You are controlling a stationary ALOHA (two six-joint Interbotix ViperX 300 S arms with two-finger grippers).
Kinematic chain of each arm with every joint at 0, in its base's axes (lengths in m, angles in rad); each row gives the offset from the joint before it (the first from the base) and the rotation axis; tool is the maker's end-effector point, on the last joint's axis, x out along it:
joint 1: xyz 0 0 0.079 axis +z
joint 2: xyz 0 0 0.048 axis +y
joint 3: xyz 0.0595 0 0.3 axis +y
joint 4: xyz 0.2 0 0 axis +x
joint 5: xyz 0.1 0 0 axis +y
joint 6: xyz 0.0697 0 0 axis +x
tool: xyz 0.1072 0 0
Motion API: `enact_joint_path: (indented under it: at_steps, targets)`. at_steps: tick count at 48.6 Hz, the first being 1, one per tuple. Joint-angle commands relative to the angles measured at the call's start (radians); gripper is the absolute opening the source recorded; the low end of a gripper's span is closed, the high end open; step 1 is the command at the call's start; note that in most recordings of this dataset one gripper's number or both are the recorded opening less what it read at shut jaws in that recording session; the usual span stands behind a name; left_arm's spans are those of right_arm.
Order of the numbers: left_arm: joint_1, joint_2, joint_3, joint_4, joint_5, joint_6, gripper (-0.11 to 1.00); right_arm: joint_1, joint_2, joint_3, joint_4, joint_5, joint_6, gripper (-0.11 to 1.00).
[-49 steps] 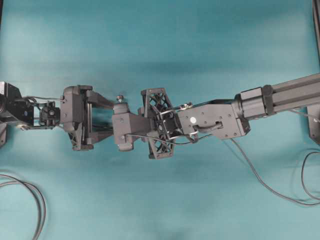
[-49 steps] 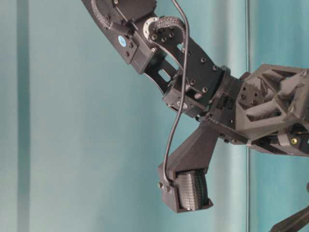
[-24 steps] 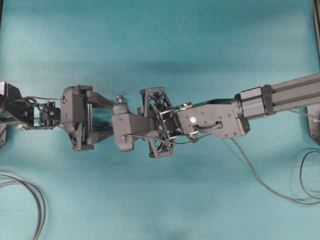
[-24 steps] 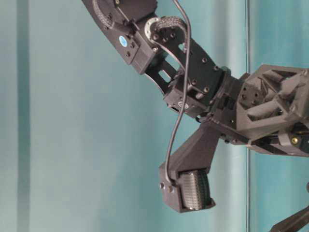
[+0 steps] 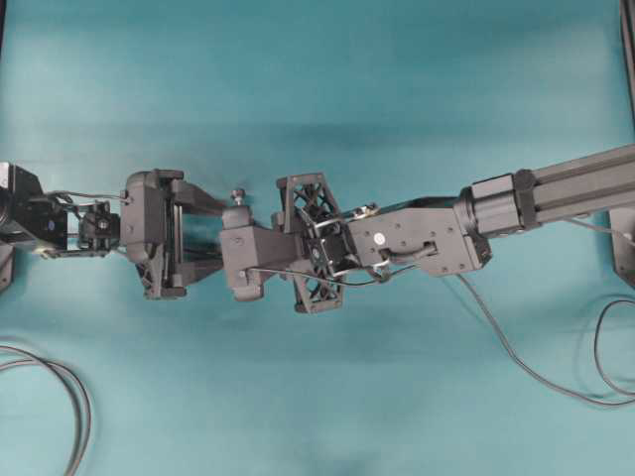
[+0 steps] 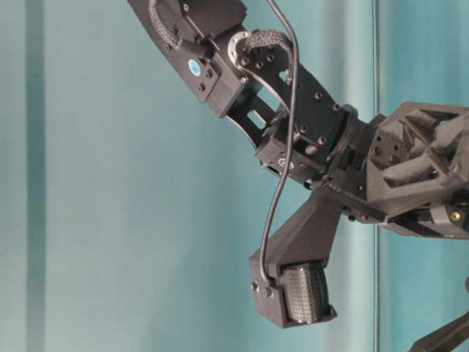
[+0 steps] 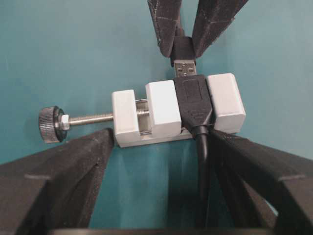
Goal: Insert the USB cable into the female connector supported by the left arm.
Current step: 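Align the USB plug tip with the female connector, then push the USB plug into the female connector with the right gripper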
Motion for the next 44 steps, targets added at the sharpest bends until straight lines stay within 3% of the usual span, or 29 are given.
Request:
enact_joint_path:
  at_steps: [1, 32, 44]
  targets:
    - [-0.015, -0.011, -0.012, 0.003, 0.005, 0.005, 0.90, 0.000, -0.018, -0.037, -0.002, -0.008, -0.003, 0.21]
    - [-0.034, -0.012, -0.020, 0.005, 0.017, 0.002, 0.90, 0.023, -0.005, -0.058, -0.003, -0.005, -0.064, 0.21]
    - [-0.037, -0.021, -0.020, 0.005, 0.038, 0.002, 0.90, 0.035, -0.009, -0.055, -0.003, 0.048, -0.077, 0.21]
